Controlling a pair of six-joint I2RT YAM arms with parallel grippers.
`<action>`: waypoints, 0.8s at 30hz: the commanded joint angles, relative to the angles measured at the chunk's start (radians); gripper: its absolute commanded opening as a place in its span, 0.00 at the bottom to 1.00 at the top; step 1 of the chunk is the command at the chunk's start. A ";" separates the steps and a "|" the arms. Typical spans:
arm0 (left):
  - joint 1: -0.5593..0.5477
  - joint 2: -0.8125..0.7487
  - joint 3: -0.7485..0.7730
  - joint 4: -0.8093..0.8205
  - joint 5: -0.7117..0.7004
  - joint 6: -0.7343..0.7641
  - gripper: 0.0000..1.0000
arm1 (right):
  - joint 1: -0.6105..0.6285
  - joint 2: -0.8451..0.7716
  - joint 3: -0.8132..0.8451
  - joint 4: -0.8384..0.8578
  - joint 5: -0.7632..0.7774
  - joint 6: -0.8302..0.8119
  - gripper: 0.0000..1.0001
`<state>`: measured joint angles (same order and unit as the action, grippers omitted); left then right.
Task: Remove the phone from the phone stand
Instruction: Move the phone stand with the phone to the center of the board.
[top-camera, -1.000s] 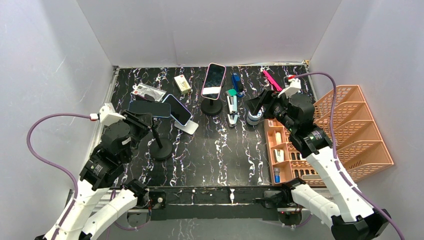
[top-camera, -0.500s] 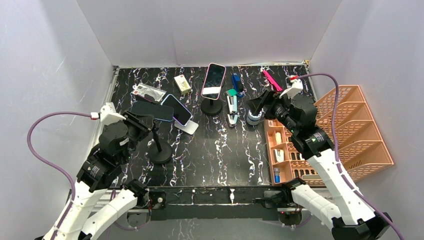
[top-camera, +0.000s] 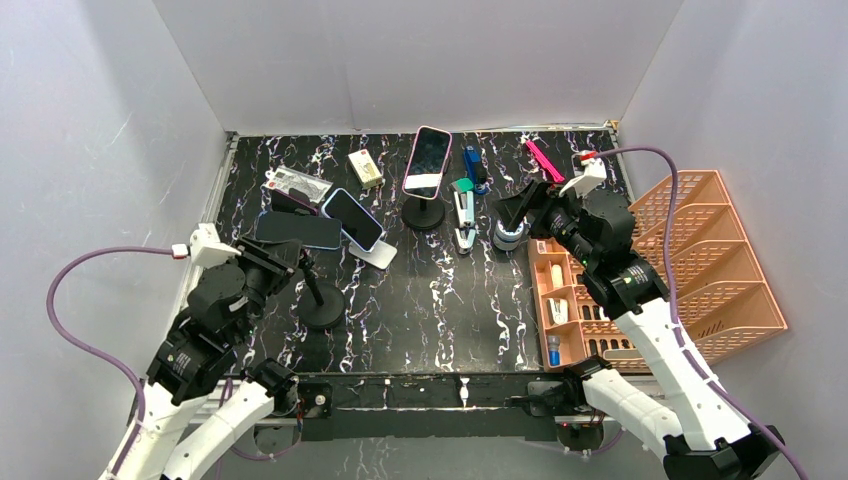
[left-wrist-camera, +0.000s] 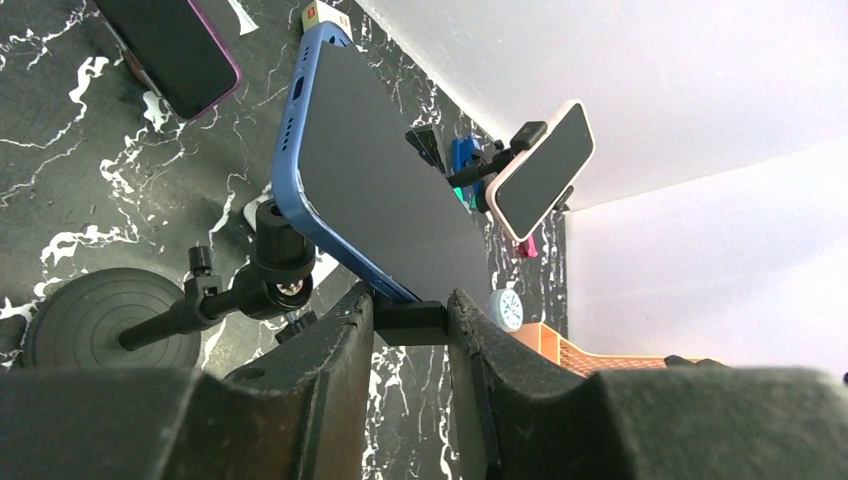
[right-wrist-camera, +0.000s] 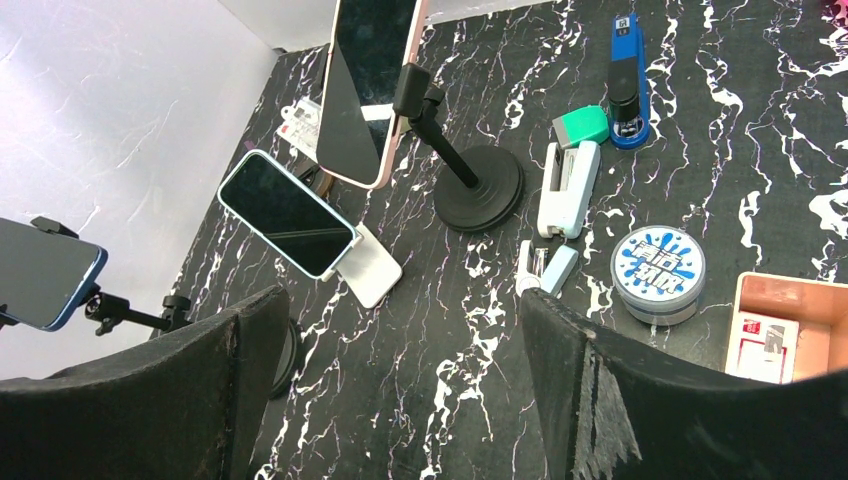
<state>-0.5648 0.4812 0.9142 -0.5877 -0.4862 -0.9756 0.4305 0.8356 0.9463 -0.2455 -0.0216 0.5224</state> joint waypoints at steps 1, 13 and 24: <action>0.003 -0.028 -0.036 0.051 -0.005 -0.048 0.22 | -0.001 -0.003 0.019 0.033 0.006 -0.005 0.92; 0.003 -0.079 -0.092 0.135 0.014 -0.094 0.62 | 0.001 0.000 0.019 0.035 -0.001 -0.004 0.92; 0.003 -0.140 -0.130 0.119 -0.057 -0.135 0.56 | 0.000 0.003 0.017 0.034 0.001 -0.005 0.92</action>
<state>-0.5648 0.3649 0.7925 -0.4789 -0.4850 -1.0836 0.4305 0.8406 0.9463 -0.2455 -0.0219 0.5224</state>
